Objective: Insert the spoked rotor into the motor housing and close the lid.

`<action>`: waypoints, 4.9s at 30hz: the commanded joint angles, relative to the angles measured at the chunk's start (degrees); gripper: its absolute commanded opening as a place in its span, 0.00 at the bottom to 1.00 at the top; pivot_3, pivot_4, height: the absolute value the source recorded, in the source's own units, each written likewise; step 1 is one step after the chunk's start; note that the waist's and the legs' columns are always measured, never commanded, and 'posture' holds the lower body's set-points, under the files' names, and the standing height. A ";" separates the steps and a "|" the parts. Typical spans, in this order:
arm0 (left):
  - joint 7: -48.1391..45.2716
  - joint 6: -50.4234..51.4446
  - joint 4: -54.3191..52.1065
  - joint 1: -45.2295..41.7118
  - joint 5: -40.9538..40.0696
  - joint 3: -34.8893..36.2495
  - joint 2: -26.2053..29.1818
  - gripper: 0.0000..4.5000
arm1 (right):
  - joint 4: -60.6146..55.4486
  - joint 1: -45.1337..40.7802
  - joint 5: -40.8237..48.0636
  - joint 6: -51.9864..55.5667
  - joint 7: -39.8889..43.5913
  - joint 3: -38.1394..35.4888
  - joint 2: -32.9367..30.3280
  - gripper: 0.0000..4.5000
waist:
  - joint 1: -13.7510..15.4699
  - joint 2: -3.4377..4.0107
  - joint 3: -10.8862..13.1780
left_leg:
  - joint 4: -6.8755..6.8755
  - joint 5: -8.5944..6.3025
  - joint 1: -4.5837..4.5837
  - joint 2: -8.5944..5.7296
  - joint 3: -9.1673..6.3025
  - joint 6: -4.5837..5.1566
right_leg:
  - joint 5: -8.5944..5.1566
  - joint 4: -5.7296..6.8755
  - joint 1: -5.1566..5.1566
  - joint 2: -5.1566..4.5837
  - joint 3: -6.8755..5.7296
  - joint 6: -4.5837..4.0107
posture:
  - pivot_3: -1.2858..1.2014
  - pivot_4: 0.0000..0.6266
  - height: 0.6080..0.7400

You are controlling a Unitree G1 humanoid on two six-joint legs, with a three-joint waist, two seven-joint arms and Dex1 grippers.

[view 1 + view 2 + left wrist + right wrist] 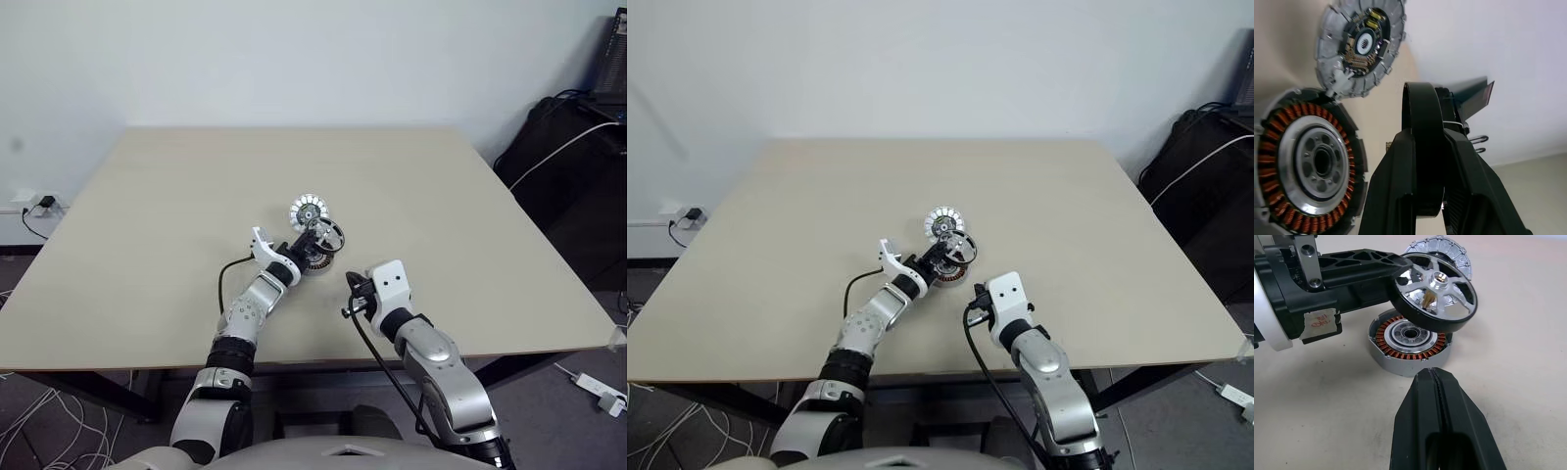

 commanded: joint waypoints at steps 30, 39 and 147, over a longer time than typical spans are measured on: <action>-1.40 -1.69 -3.73 6.30 3.66 0.12 -6.03 0.99 | -1.84 -0.71 0.68 0.00 -0.34 -0.57 0.52 0.00 | -0.33 0.02 -0.02 | 0.04 -0.11 0.09 0.05 0.00 -0.20 | -0.04 0.04 0.02 0.03 0.00 0.18 | 0.52 0.00 1.00; -5.66 -0.66 -20.83 12.95 5.74 -3.75 -3.10 0.79 | -0.70 -0.69 1.02 -0.38 -0.52 -1.01 0.99 0.00 | -0.30 0.08 -0.06 | 0.00 -0.12 0.00 0.00 0.01 -0.16 | 0.09 -0.02 -0.03 0.00 0.03 -0.12 | 0.52 0.00 1.00; -5.31 -21.31 -31.66 31.53 40.35 -14.72 7.26 0.00 | 34.20 -44.22 -9.76 12.00 24.47 18.38 -11.76 0.01 | -0.29 0.47 -0.04 | -0.02 -0.12 0.06 0.01 0.05 -0.14 | 0.10 0.08 -0.12 -0.03 0.02 -0.23 | 0.52 0.00 1.00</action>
